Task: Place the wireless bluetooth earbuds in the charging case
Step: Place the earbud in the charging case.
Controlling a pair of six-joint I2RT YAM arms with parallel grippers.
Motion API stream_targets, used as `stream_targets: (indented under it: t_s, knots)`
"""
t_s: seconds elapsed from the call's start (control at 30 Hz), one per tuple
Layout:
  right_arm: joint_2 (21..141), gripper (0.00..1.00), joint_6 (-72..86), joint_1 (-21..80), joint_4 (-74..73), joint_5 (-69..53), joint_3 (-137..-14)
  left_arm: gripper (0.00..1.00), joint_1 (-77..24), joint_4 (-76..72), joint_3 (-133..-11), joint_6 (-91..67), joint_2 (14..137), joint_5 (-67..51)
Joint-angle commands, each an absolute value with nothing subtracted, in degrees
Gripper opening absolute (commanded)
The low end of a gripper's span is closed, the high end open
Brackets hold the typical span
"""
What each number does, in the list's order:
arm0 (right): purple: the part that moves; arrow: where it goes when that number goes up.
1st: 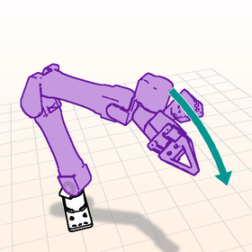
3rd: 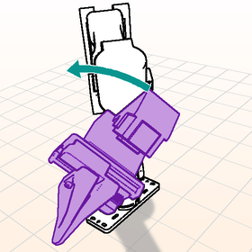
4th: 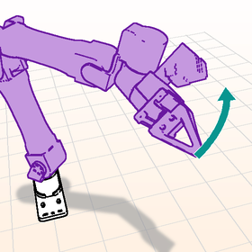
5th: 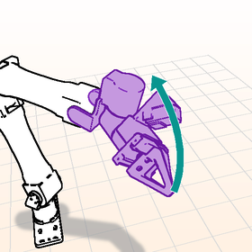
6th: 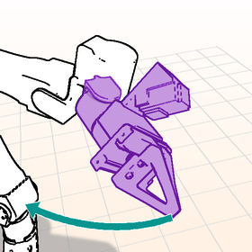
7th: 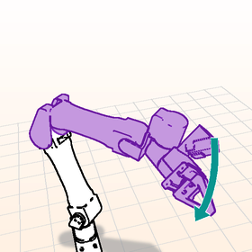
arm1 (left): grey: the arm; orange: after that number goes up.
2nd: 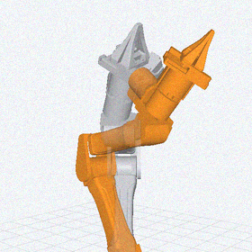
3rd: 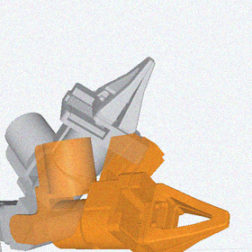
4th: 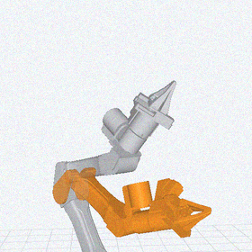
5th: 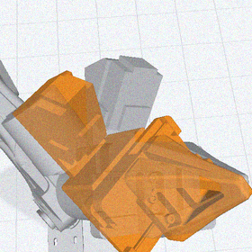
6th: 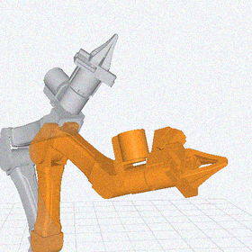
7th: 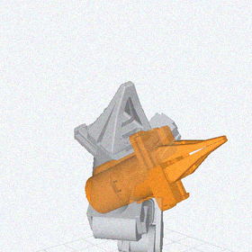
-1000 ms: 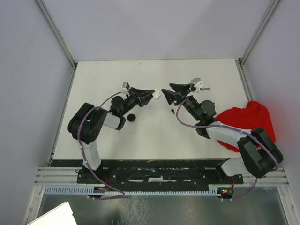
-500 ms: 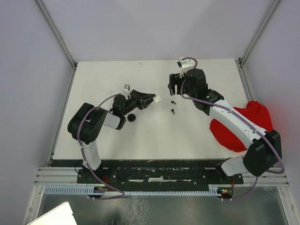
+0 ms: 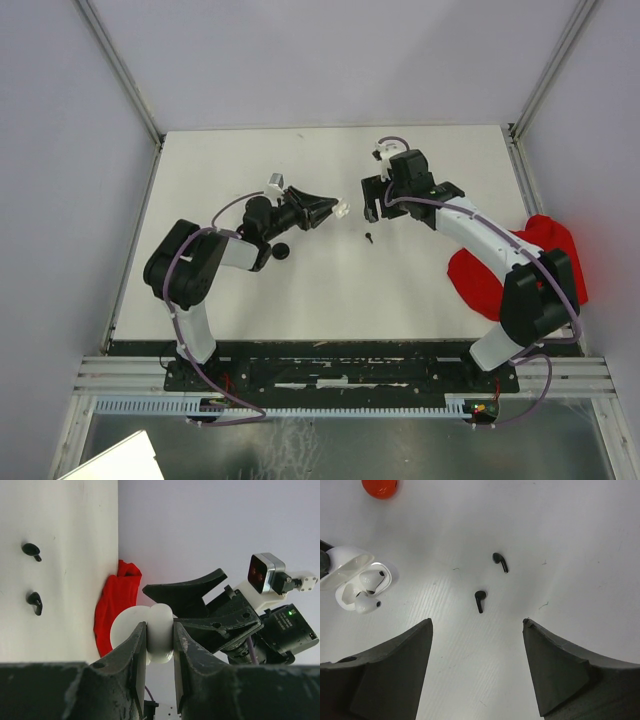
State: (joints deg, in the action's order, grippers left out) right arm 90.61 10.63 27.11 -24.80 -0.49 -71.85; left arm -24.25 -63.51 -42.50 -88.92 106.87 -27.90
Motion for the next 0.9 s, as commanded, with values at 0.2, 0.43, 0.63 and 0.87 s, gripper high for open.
stream_targets:
  t_s: [0.2, 0.43, 0.63, 0.87]
  knots:
    - [93.08, 0.81, 10.89, 26.53, -21.64, -6.22, -73.99, 0.03, -25.88, -66.52, -46.77, -86.4, 106.8, -31.47]
    - [93.34, 0.8, 10.9, 26.5, -21.02, -7.49, -74.07, 0.03, -26.58, -65.88, -47.6, -86.05, 107.35, -31.37]
    - [93.25, 0.79, 11.57, 26.58, -20.57, -9.39, -73.71, 0.03, -26.88, -65.62, -48.21, -86.13, 108.25, -30.84]
    - [92.97, 0.78, 11.86, 27.18, -20.26, -9.96, -72.88, 0.03, -26.97, -65.35, -49.33, -86.33, 108.97, -30.08]
